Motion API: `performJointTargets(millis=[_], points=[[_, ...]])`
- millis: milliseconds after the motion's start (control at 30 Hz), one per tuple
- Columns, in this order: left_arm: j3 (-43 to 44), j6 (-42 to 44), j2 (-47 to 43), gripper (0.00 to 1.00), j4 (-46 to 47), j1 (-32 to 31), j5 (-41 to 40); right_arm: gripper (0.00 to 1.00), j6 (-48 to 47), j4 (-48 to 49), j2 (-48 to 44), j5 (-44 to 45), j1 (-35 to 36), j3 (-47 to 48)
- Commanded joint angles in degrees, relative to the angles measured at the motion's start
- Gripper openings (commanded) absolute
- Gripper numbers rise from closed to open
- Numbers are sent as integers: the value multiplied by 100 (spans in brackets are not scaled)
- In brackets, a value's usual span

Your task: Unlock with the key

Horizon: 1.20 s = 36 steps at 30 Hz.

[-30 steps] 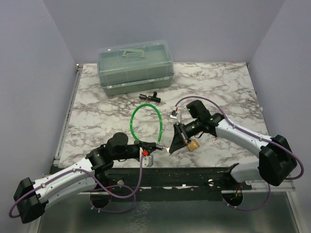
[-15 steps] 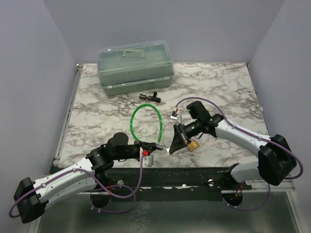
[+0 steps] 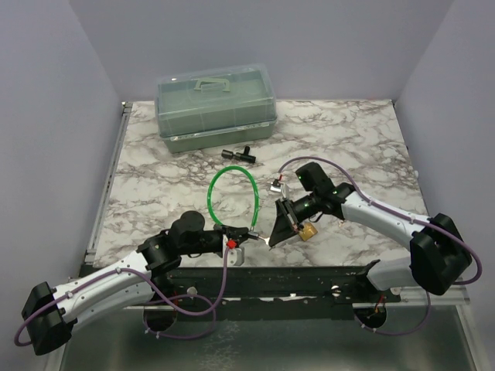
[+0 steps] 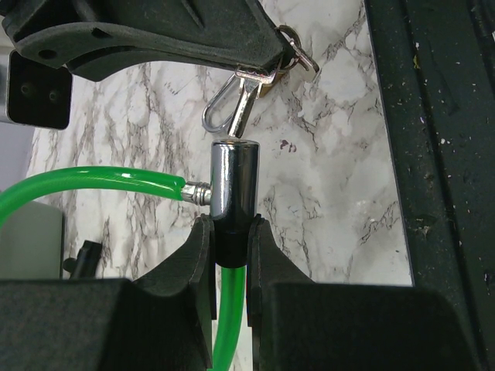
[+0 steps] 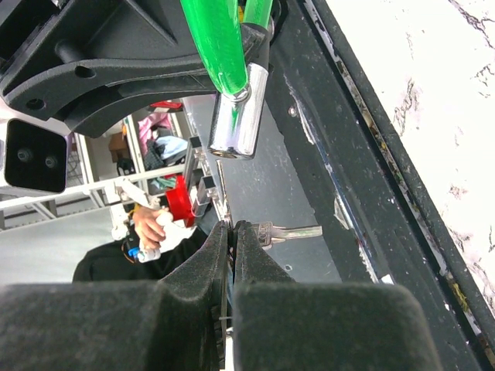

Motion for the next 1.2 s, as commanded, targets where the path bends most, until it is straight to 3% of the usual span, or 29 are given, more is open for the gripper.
performJointTargets(millis=[0,1167], points=[[176,133,-23,0,299,-42,75,0,58,106,80,81,43,9],[282,147,127,0,26,-145,205,0,-373,-602,435,522,43,447]])
